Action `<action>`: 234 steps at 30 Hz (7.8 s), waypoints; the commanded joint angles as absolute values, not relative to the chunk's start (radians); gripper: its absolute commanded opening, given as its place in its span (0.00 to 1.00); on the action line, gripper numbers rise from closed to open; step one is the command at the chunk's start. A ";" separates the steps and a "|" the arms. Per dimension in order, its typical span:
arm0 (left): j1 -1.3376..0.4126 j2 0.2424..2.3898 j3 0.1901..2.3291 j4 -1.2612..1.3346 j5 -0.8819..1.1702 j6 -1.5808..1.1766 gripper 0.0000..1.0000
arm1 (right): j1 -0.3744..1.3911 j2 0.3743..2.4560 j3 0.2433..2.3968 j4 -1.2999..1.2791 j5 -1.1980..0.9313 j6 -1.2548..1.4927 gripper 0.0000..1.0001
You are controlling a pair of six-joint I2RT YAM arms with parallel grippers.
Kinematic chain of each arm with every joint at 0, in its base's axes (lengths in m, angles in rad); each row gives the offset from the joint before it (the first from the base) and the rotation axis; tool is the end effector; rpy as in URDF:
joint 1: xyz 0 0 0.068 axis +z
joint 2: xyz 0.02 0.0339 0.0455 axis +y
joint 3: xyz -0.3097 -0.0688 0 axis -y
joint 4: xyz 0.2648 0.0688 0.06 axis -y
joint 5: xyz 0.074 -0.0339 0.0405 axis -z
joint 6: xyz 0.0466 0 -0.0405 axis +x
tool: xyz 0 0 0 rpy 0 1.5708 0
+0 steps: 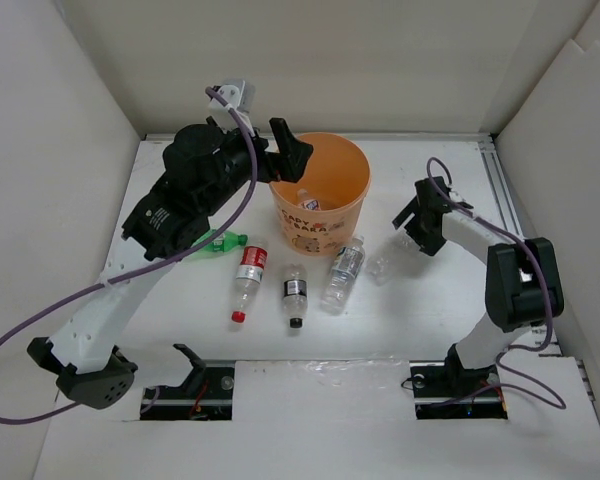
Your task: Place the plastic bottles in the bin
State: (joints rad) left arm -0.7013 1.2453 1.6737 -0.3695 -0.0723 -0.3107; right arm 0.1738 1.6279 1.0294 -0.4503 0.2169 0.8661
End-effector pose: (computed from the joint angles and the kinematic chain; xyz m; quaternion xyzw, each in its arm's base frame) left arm 0.1987 -0.1634 0.5786 0.1072 0.6776 -0.3307 0.6480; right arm 0.3463 0.0506 0.2195 0.3521 0.8940 0.0367 0.2746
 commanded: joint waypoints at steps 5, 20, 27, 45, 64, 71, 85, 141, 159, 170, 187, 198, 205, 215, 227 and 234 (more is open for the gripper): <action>-0.707 1.180 1.647 -0.394 -0.055 -0.298 1.00 | 0.130 1.661 1.000 -0.335 0.141 0.894 0.86; -0.707 1.285 1.744 -0.333 0.167 -0.307 1.00 | 0.029 1.409 1.143 -0.575 0.231 0.770 0.00; -0.707 1.365 1.812 -0.230 0.419 -0.296 1.00 | 0.020 1.191 1.347 -0.614 0.227 0.637 0.00; -0.707 1.328 1.575 0.112 0.755 -0.353 1.00 | 0.354 1.221 1.581 -0.028 -0.640 0.646 0.00; -0.707 1.330 1.566 0.097 0.666 -0.341 0.04 | 0.413 1.275 1.559 0.107 -0.532 0.687 0.98; -0.660 1.411 1.675 0.017 0.157 -0.318 0.00 | 0.165 1.145 1.415 -0.024 -0.420 0.638 1.00; -0.638 1.603 1.609 0.060 -0.121 -0.296 0.99 | 0.288 1.009 1.172 -0.514 0.044 0.558 1.00; -0.698 0.936 1.331 -0.181 0.144 -0.382 1.00 | 0.842 1.231 0.706 -0.564 0.678 1.433 0.10; -0.750 1.186 1.206 0.394 0.887 -0.503 1.00 | 0.537 0.716 1.106 -0.183 -0.069 0.454 0.00; -0.848 1.229 1.238 0.407 0.877 -0.453 1.00 | 0.537 0.764 1.066 0.158 -0.457 0.581 0.00; -0.848 1.285 1.238 0.589 0.862 -0.563 0.64 | 0.598 0.877 0.991 0.364 -0.475 0.686 0.04; -0.839 1.244 1.272 0.442 0.543 -0.488 0.10 | 0.546 0.819 1.035 0.241 -0.329 0.602 1.00; -0.782 1.301 1.387 0.272 0.258 -0.394 0.06 | 0.492 0.749 1.112 -0.096 0.113 0.448 1.00; -0.744 1.551 1.635 -0.020 -0.242 -0.432 0.27 | 0.483 0.678 1.112 -0.241 0.241 0.417 1.00; -0.742 1.637 1.798 -0.267 -0.423 -0.552 1.00 | 0.483 0.644 1.150 -0.304 0.190 0.376 1.00; -0.742 1.525 1.819 -0.402 -0.558 -0.655 1.00 | 0.483 0.644 1.160 -0.327 0.190 0.356 1.00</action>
